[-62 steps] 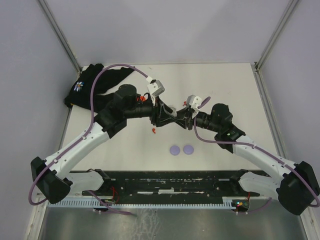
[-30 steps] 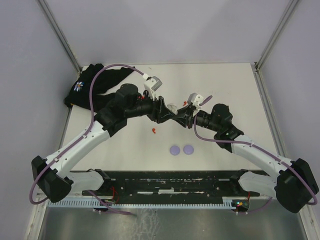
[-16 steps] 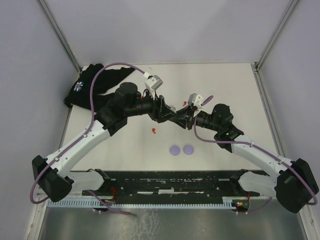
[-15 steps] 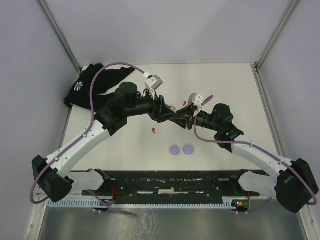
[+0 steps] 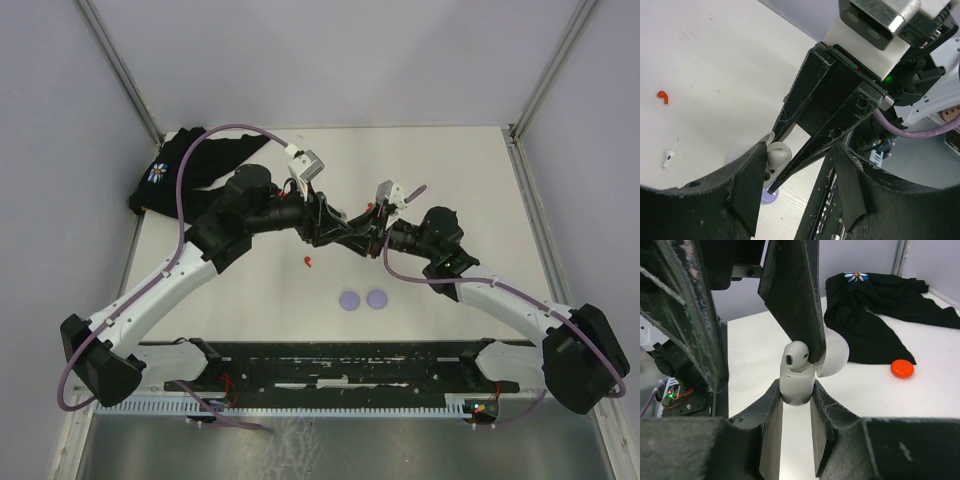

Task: Insert the wireless bluetooth earbuds into the charging case
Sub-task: Place the earbud in the charging case.

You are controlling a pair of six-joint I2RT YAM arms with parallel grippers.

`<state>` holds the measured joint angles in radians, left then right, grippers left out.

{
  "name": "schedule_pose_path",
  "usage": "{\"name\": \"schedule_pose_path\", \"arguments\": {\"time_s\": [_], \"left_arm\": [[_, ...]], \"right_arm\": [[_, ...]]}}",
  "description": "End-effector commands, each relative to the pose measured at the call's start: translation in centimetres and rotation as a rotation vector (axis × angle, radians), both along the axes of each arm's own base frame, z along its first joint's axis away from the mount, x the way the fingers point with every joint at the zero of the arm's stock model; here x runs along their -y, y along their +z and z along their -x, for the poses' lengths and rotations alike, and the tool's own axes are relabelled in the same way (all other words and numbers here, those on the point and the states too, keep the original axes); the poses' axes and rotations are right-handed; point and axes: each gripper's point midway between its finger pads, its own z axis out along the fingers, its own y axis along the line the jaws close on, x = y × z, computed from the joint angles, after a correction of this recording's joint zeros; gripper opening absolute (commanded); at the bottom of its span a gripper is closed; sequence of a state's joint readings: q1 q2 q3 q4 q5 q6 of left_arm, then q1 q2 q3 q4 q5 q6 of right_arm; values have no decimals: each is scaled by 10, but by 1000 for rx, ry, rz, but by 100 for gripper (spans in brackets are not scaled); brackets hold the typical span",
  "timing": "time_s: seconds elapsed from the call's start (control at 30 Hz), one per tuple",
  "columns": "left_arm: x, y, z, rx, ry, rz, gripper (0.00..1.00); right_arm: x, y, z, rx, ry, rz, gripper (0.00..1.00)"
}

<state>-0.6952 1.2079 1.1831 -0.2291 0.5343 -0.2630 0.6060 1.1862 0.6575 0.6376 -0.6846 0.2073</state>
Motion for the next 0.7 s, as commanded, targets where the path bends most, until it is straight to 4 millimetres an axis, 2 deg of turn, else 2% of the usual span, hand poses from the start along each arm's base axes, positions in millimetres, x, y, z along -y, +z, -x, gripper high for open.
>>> {"name": "schedule_pose_path", "arguments": {"time_s": [0.0,0.23,0.67], "left_arm": [[1,29,12,119,-81,41,63],[-4,30,7,149,-56,8,63],[-14,52,-10,157,76,12,64]], "right_arm": [[-5,32,5,46,49,-106,2],[-5,33,5,47,56,-109,2],[-3,23,-7,37,4,-89,2]]}}
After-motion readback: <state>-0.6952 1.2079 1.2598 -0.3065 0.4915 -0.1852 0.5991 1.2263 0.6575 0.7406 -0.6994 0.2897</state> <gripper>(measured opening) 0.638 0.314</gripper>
